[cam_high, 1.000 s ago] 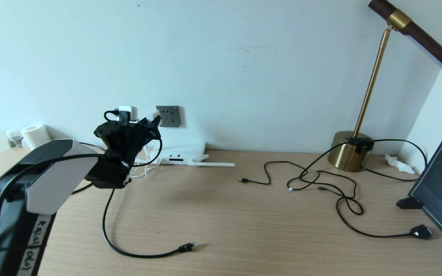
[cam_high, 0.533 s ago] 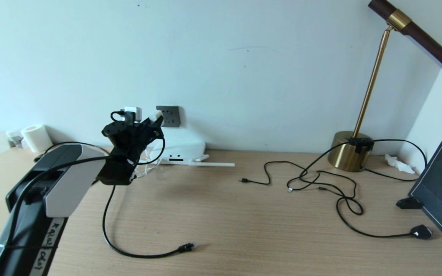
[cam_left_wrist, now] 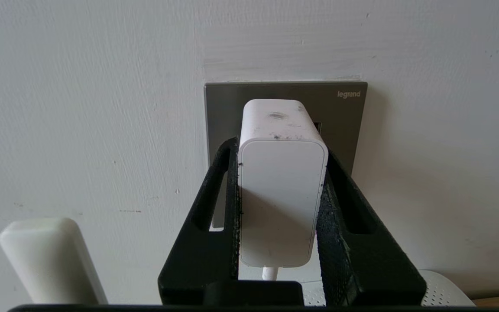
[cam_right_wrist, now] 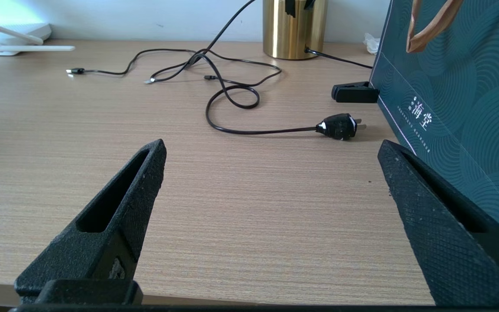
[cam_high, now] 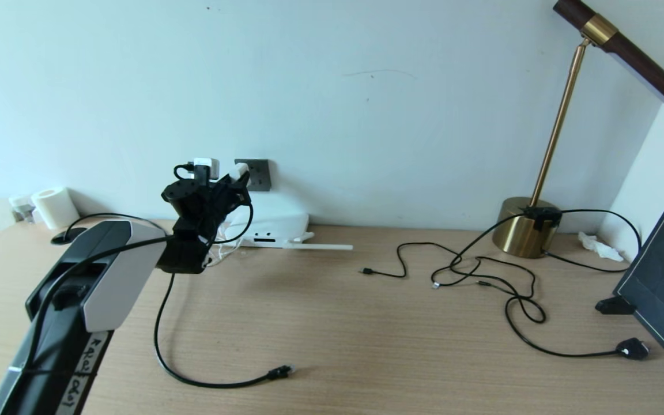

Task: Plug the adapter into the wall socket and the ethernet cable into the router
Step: Plug plug into socket

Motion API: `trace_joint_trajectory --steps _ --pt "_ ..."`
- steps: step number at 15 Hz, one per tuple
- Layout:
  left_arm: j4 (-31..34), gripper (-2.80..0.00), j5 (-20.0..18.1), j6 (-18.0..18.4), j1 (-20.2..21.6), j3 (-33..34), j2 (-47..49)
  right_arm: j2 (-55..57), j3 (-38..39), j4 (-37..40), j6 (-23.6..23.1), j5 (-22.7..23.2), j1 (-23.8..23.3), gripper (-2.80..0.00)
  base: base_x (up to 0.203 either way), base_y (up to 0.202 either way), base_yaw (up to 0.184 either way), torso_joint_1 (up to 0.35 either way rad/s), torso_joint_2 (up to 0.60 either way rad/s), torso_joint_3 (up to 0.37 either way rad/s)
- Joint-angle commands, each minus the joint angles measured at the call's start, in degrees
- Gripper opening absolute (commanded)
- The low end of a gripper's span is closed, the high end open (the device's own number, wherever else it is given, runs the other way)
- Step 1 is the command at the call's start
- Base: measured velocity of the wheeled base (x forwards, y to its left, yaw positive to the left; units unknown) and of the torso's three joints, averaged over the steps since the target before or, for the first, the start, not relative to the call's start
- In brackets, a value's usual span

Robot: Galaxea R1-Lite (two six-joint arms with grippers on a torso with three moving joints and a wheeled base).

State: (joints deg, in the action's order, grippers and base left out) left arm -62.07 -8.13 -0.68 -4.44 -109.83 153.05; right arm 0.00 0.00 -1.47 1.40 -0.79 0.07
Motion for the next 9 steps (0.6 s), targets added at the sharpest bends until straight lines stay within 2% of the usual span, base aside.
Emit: trace_joint_trajectory --steps 1,9 --pt "-0.33 -2.8 -0.04 -0.02 -0.22 -0.56 0.49 -0.03 0.7 -0.02 0.0 0.0 0.01 0.0 0.0 0.0 0.0 0.0 0.0 0.0" --pt "0.38 -2.8 0.21 -0.02 -0.22 -0.58 0.49 -0.01 0.7 -0.02 0.0 0.0 0.01 0.0 0.0 0.0 0.0 0.0 0.0 0.0"
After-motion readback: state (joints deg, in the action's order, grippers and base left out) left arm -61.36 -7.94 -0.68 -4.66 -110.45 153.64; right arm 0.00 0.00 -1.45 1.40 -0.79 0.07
